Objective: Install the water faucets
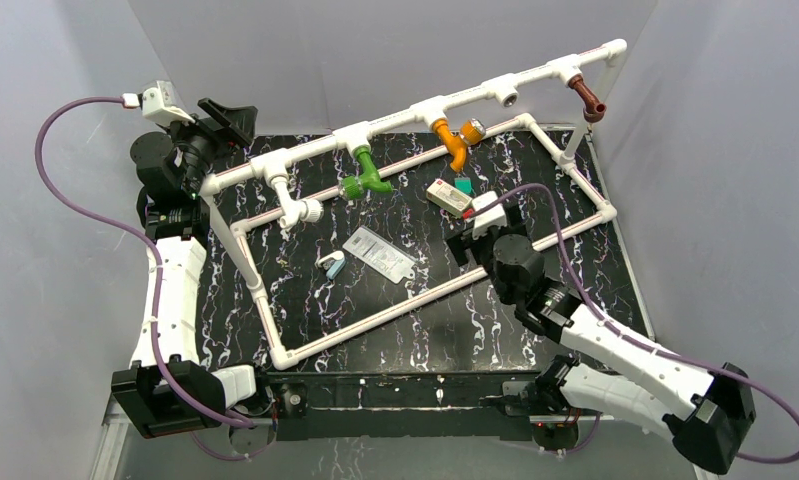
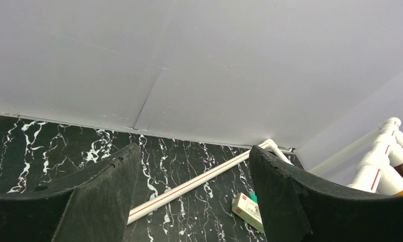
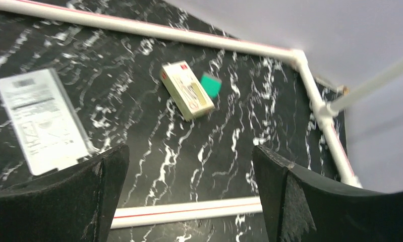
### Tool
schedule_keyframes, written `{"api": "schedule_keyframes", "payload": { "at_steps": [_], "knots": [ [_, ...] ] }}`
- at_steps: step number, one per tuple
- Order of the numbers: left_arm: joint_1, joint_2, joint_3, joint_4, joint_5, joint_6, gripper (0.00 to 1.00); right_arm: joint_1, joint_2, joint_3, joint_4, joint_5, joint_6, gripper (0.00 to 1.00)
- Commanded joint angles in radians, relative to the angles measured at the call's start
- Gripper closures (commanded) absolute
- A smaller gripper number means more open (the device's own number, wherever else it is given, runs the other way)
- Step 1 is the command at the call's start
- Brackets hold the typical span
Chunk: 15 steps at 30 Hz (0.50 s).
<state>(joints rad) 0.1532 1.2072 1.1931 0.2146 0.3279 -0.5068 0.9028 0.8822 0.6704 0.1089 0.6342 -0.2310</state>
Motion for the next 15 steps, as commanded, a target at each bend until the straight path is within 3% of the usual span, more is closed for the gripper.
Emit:
{"api": "schedule_keyframes", "payload": {
  "at_steps": [1, 15],
  "knots": [
    [0.002, 0.137, -0.12, -0.296, 0.045, -0.029, 0.23, -0.137, -0.018, -0.049, 0.044, -0.079, 0.144, 0.01],
    [0.002, 0.139, 0.231, -0.291, 0.143, -0.213, 0.23, -0.555, 0.059, -0.223, 0.326, -0.2, 0.289, 0.01]
  ]
}}
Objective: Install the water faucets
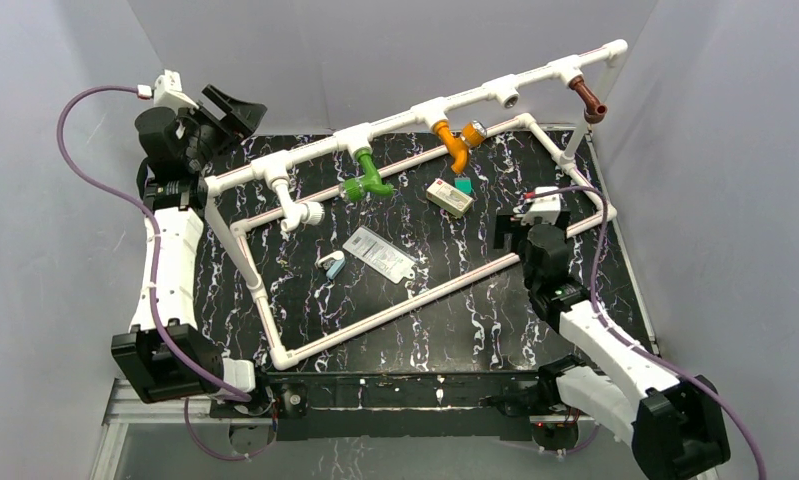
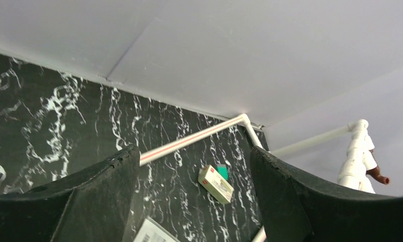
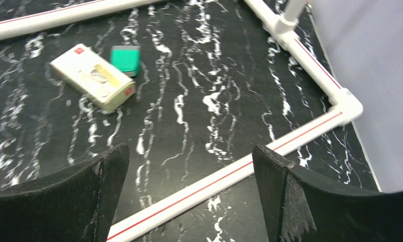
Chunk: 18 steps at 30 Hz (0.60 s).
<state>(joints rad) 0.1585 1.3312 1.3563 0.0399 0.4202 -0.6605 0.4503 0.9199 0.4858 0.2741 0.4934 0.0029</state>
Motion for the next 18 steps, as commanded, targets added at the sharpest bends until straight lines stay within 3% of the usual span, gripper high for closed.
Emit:
{"api": "schedule_keyframes", "payload": {
  "at_steps": [1, 7, 13, 18],
  "knots": [
    [-0.004, 0.011, 0.088, -0.118, 0.061, -0.069, 0.23, -0.133, 0.032, -0.048, 0.176, -0.067, 0.072, 0.01],
    [-0.004, -0.053, 0.096, -0.047, 0.12, -0.116, 0.22, -0.291, 0.13, -0.105, 0.313, -0.184, 0.114, 0.01],
    [-0.004, -0.137, 0.036, 0.167, 0.139, -0.211, 0.22, -0.436, 0.324, -0.118, 0.444, -0.328, 0.195, 0.01],
    [-0.004, -0.134, 0.051, 0.298, 0.212, -0.301, 0.22, -0.441, 0.473, -0.129, 0.576, -0.336, 0.139, 0.01]
  ]
}}
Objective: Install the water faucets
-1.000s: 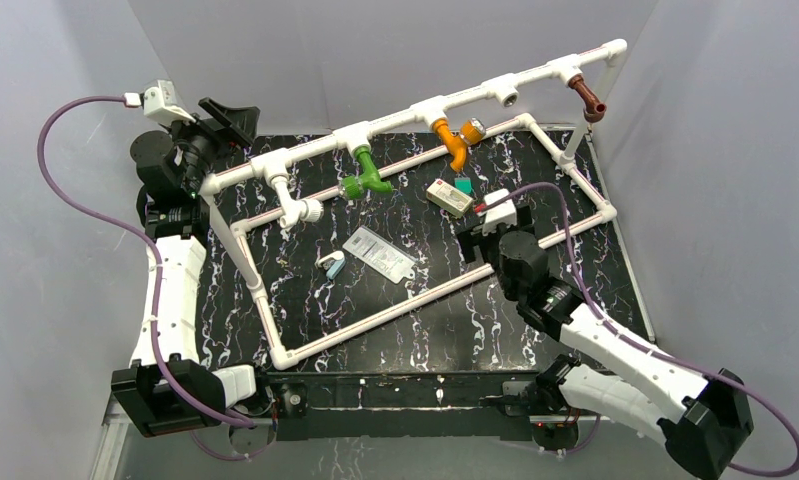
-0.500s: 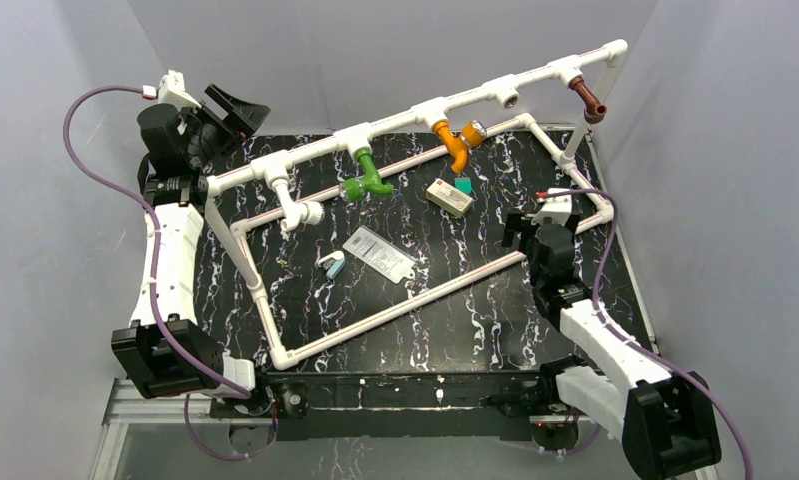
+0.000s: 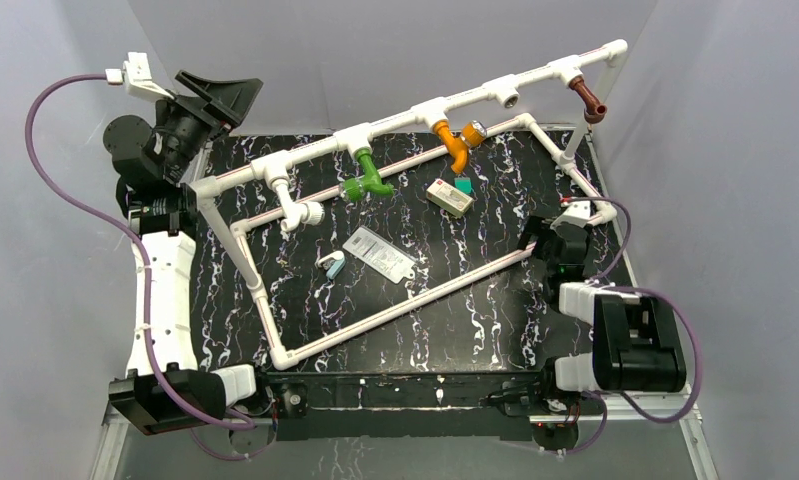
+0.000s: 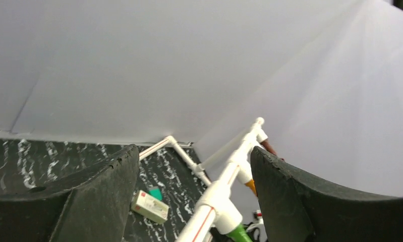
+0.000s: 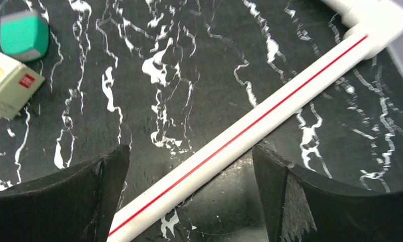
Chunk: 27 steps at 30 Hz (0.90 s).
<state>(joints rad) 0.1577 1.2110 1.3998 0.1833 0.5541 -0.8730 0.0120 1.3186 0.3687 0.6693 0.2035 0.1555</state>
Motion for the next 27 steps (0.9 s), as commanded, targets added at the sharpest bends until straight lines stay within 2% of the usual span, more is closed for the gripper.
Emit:
{"api": "schedule_keyframes", "payload": {
  "at_steps": [1, 4, 8, 9, 11, 13, 15, 18, 27],
  "knots": [
    [-0.003, -0.016, 0.002, 0.18, 0.089, -0.106, 0.22, -0.003, 0.107, -0.025, 0.223, -0.035, -0.021, 0.01],
    [-0.004, -0.029, -0.018, 0.228, 0.119, -0.141, 0.22, -0.002, 0.182, -0.088, 0.408, -0.032, -0.036, 0.01],
    [-0.018, -0.047, -0.028, 0.199, 0.137, -0.114, 0.21, -0.003, 0.286, -0.129, 0.602, -0.06, -0.061, 0.01],
    [-0.025, -0.053, -0.027, 0.18, 0.14, -0.096, 0.22, -0.001, 0.265, -0.107, 0.498, -0.054, -0.055, 0.01],
    [-0.039, -0.065, -0.027, 0.147, 0.141, -0.074, 0.22, 0.006, 0.291, -0.118, 0.572, -0.046, -0.07, 0.01],
    [-0.057, -0.079, -0.027, 0.118, 0.141, -0.046, 0.21, 0.008, 0.265, -0.111, 0.501, -0.039, -0.062, 0.01],
    [-0.084, -0.092, -0.019, 0.067, 0.135, -0.003, 0.22, 0.009, 0.283, -0.127, 0.576, -0.042, -0.072, 0.01],
    [-0.13, -0.103, 0.004, -0.024, 0.12, 0.072, 0.22, 0.009, 0.266, -0.115, 0.517, -0.043, -0.069, 0.01],
    [-0.242, -0.096, 0.078, -0.208, 0.136, 0.184, 0.21, 0.01, 0.282, -0.115, 0.542, -0.051, -0.075, 0.01]
  ]
}}
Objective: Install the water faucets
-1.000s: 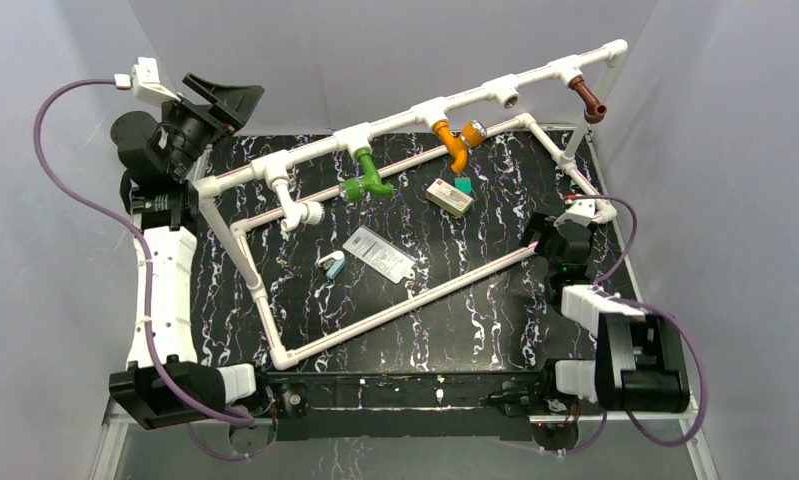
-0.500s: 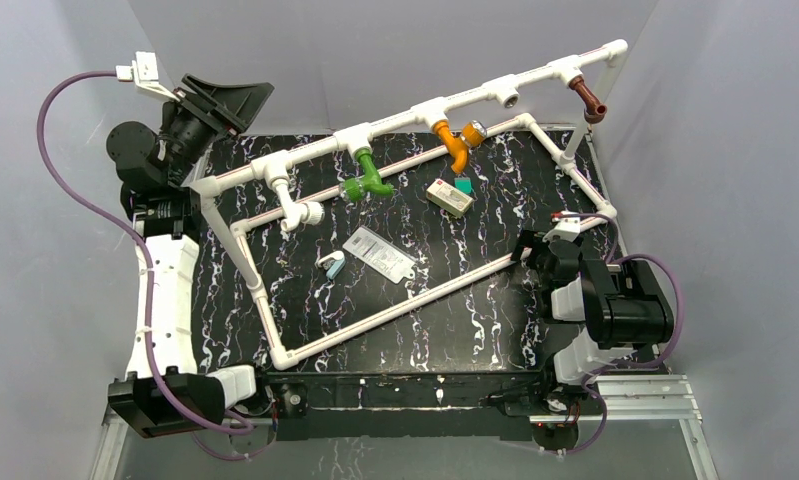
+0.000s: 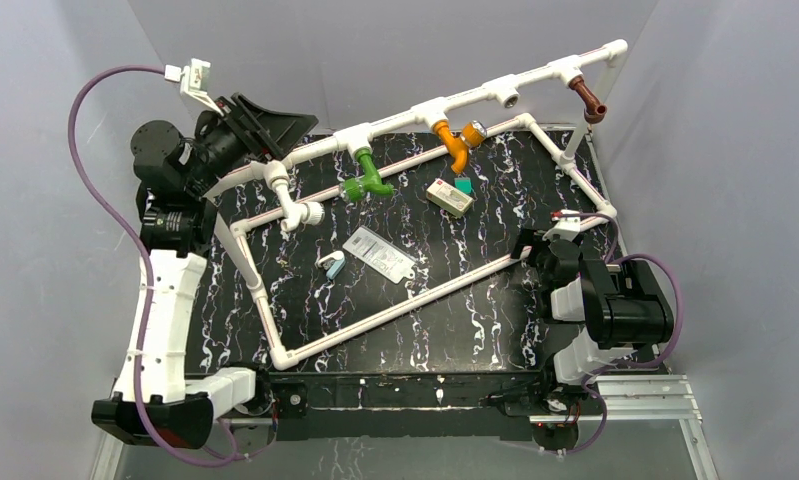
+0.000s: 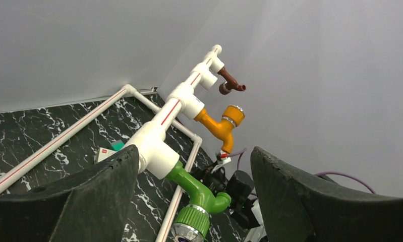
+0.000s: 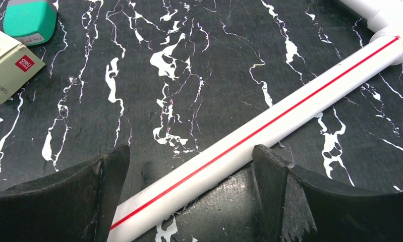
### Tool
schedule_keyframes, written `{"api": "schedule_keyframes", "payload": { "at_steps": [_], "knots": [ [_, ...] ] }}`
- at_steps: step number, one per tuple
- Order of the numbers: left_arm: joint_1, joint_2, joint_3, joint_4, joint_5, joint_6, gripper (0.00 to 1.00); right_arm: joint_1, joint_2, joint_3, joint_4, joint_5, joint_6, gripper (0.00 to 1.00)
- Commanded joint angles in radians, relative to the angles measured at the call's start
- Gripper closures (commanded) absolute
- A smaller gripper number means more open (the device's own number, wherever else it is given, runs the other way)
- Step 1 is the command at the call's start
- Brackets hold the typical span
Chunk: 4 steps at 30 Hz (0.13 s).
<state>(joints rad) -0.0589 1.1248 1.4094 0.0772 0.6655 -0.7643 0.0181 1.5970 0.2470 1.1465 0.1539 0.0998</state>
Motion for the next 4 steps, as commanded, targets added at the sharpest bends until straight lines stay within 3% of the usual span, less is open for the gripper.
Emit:
{"api": "schedule_keyframes", "payload": {
  "at_steps": [1, 4],
  "knots": [
    [-0.032, -0.011, 0.078, -0.129, 0.023, 0.093, 0.21, 0.003, 0.008, 0.016, 0.055, -0.003, -0.02, 0.01],
    [-0.043, -0.012, 0.116, -0.225, -0.006, 0.152, 0.21, 0.002, 0.003, 0.012, 0.057, -0.007, -0.022, 0.01]
  ]
}}
